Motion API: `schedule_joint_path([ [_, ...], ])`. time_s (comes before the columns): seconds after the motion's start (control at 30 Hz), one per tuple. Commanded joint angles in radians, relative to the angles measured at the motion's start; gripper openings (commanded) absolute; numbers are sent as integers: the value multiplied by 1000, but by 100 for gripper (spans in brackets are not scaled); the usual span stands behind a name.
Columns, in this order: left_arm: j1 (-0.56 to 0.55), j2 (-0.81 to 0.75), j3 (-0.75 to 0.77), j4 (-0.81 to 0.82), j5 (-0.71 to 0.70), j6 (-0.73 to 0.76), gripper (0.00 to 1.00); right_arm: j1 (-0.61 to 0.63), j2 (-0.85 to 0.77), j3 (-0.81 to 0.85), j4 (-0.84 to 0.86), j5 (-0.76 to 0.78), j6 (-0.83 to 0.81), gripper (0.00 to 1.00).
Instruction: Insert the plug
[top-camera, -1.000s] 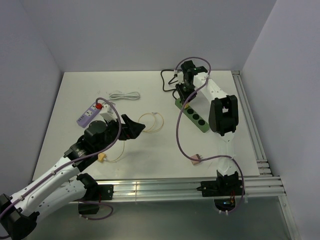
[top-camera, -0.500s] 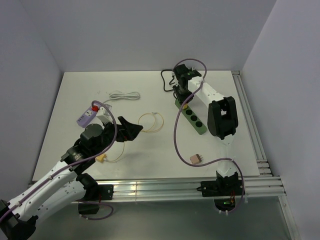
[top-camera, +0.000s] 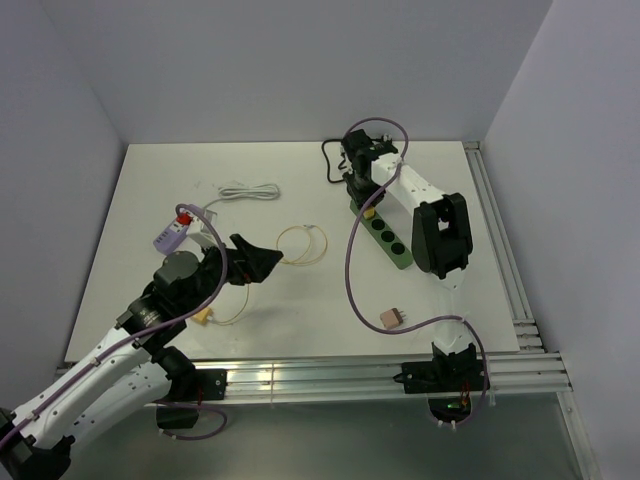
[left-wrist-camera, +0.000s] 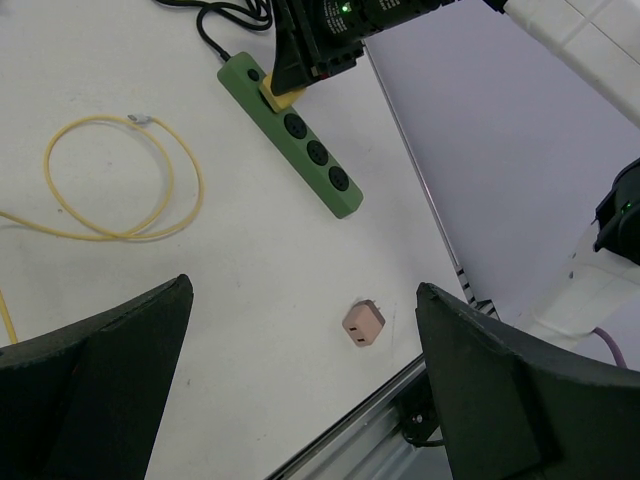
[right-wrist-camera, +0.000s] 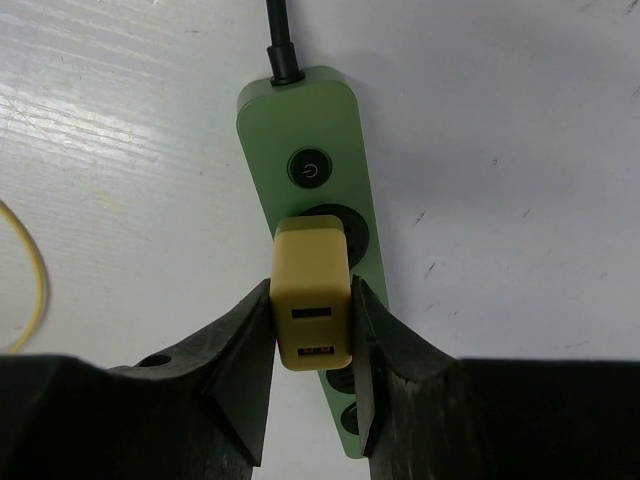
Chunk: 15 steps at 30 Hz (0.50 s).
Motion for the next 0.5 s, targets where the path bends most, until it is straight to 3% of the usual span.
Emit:
schedule_joint_path([
  [0.0, 5, 2, -3, 13, 15, -15, 99, -40, 100, -61, -117, 53, 66, 14],
  [0.2, 6, 4, -9, 30, 21, -26, 100, -40, 46, -42, -80, 35, 80, 33],
  [0.47, 5, 5, -20, 61, 29, -32, 99, -40, 29, -22, -59, 1, 80, 44],
])
